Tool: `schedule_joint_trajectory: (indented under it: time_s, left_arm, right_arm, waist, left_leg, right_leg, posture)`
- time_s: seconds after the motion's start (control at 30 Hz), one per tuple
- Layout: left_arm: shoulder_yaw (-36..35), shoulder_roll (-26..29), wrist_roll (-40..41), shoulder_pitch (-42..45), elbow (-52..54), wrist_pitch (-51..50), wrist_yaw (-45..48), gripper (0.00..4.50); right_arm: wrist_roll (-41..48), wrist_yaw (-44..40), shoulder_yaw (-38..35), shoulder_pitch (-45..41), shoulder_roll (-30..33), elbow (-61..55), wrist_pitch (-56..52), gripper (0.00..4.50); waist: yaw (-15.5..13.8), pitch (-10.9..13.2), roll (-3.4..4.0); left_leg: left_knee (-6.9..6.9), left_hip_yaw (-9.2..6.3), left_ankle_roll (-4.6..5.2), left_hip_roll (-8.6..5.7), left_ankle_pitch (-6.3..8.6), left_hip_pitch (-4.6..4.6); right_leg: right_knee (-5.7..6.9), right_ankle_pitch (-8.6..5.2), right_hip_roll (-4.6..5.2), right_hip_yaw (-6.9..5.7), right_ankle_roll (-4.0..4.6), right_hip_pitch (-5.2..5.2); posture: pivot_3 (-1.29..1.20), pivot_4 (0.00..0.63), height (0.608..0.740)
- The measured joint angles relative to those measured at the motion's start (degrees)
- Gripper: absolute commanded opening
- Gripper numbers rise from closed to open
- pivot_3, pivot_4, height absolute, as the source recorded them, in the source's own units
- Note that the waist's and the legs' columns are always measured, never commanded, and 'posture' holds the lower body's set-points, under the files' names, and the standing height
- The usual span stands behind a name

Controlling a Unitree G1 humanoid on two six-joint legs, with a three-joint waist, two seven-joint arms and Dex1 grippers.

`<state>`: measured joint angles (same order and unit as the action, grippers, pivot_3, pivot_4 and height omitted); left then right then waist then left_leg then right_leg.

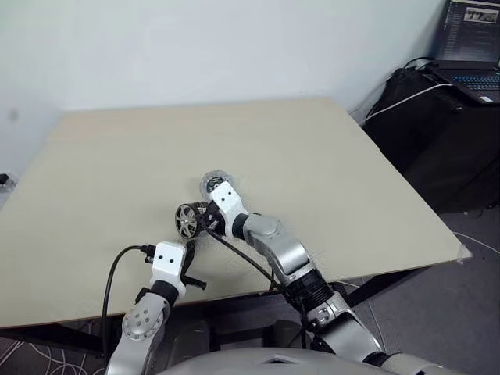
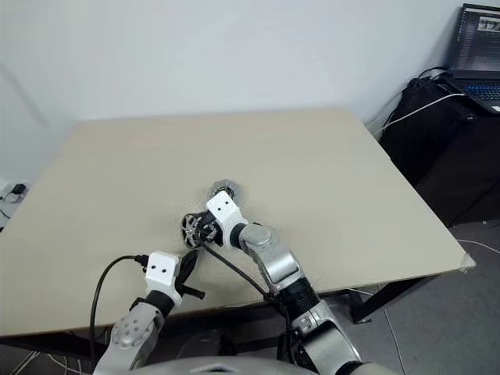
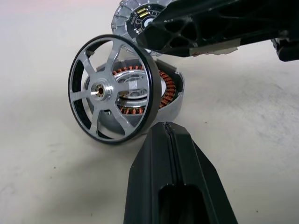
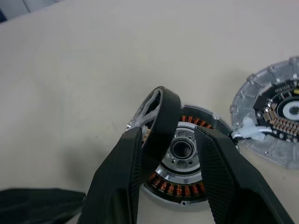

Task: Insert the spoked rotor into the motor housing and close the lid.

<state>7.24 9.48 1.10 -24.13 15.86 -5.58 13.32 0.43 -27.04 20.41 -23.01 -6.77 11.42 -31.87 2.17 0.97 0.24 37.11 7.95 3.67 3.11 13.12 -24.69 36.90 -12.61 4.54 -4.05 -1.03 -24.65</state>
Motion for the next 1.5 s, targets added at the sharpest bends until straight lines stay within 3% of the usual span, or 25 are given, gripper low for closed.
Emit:
schedule_joint_trajectory:
  time_s: [0.07,0.27,0.63,1.27,1.37,1.5]
  left_arm:
    - [0.0,0.0,0.0,0.0,0.0,0.0,0.2,0.00]
    - [0.0,0.0,0.0,-0.3,0.0,0.0,0.5,0.00]
    - [0.0,0.1,0.0,-0.5,0.0,-0.2,0.6,0.00]
    - [0.1,0.2,0.0,-0.6,0.0,-0.3,0.6,0.00]
    - [0.1,0.2,0.0,-0.6,0.0,-0.3,0.7,0.00]
    - [0.1,0.2,0.0,-0.5,0.0,-0.3,0.8,0.00]
  right_arm:
    - [1.1,0.0,-0.9,-0.5,-0.4,0.1,-1.0,2.48]
    - [4.7,1.0,-3.3,-1.0,-0.9,-0.1,-5.4,4.40]
    - [8.2,4.0,-5.2,-2.7,-2.3,0.1,-13.5,4.40]
    - [11.6,5.8,-6.8,-3.2,-2.4,6.3,-12.6,4.40]
    - [12.4,5.8,-7.2,-3.2,-2.4,6.2,-12.6,3.77]
    - [13.3,5.8,-7.3,-3.2,-2.4,5.9,-12.6,2.47]
  waist:
    - [0.0,0.0,0.00]
    - [0.0,0.0,0.01]
    - [0.0,0.0,0.02]
    - [0.1,0.0,0.05]
    - [0.1,0.0,0.05]
    - [0.1,0.0,0.06]
  left_leg:
    - [-0.01,0.00,0.00,0.00,0.00,0.00]
    - [-0.02,0.00,0.00,0.00,0.00,0.00]
    - [-0.03,0.00,0.00,0.00,0.00,-0.01]
    - [-0.04,0.00,0.00,0.00,0.00,0.00]
    - [-0.05,0.00,0.00,0.00,0.00,-0.01]
    - [-0.05,0.00,0.00,0.00,0.01,-0.01]
  right_leg:
    - [0.00,0.00,0.00,0.00,0.00,0.00]
    - [-0.01,0.00,0.01,0.00,0.00,-0.01]
    - [-0.02,0.00,0.04,-0.01,0.00,-0.02]
    - [-0.02,0.00,0.03,0.00,0.00,-0.02]
    - [-0.03,0.00,0.03,0.00,0.00,-0.02]
    - [-0.04,0.00,0.03,0.00,0.00,-0.02]
  posture:
    - [0.00,0.000,0.740]
    - [0.00,0.000,0.740]
    - [0.00,0.000,0.740]
    - [0.00,0.000,0.740]
    - [0.00,0.000,0.740]
    - [0.00,0.000,0.740]
